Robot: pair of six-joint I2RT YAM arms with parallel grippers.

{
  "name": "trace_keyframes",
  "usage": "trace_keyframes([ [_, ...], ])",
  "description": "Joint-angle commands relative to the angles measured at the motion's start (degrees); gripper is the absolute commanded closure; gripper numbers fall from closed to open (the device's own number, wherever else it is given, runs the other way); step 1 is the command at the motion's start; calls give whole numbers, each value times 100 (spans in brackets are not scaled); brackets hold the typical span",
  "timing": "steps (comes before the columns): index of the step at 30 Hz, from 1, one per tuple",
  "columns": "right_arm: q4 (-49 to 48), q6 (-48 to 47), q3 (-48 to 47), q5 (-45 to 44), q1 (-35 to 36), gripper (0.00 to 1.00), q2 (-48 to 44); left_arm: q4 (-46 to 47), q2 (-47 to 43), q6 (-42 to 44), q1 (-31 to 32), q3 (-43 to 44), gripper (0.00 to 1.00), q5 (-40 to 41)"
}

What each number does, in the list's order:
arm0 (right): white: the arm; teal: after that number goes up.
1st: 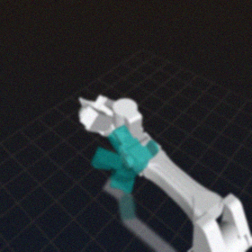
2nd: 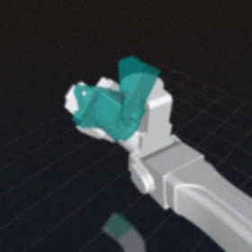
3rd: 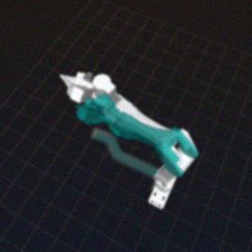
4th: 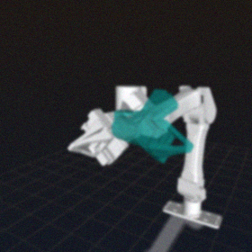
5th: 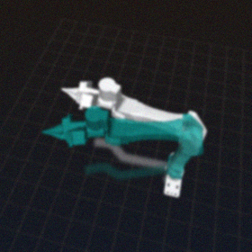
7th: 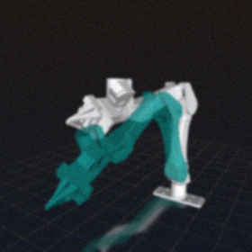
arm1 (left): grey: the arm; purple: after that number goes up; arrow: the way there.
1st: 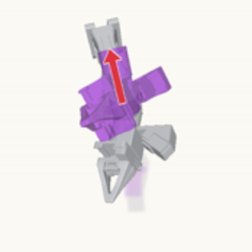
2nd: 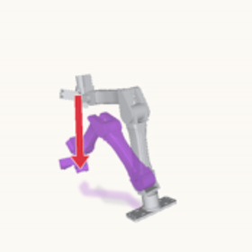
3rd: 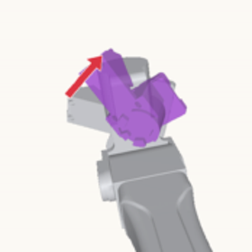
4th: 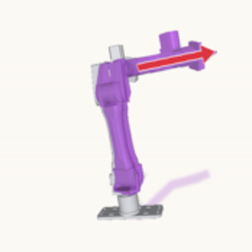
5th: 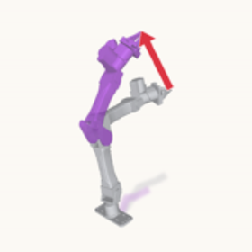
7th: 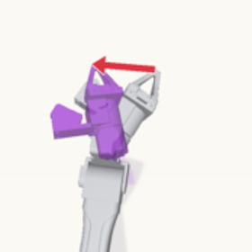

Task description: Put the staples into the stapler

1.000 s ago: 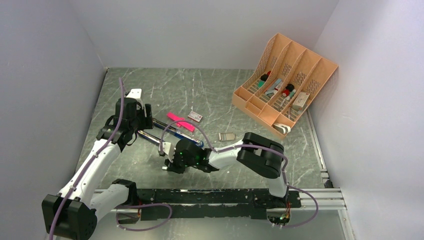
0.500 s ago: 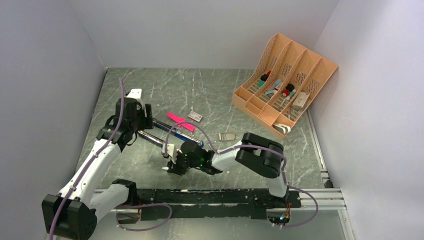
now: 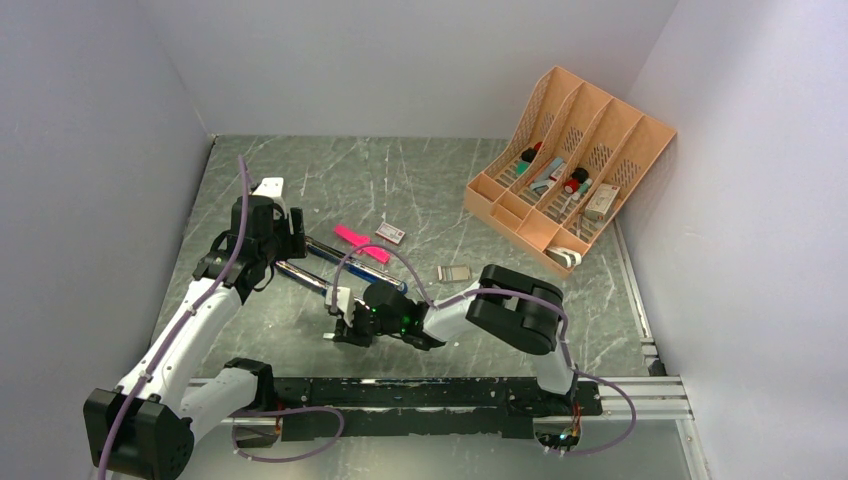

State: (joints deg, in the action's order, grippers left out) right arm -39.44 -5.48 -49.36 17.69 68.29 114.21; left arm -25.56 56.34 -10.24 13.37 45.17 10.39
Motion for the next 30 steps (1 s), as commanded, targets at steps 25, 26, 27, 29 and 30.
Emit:
trace_keyframes([
  [25,2097,556,-428,-1639,-291,100,-1485,82,-76,70,78,14,27,2],
  [26,2225,597,-508,-1700,-289,100,-1435,81,-73,73,72,14,27,-2],
  [27,2306,637,-594,-1752,-288,100,-1383,86,-76,73,73,12,27,-2],
  [29,2477,713,-727,-1862,-295,100,-1283,86,-70,73,78,11,26,-8],
  [30,2545,741,-769,-1896,-306,100,-1241,86,-70,73,71,12,27,-8],
])
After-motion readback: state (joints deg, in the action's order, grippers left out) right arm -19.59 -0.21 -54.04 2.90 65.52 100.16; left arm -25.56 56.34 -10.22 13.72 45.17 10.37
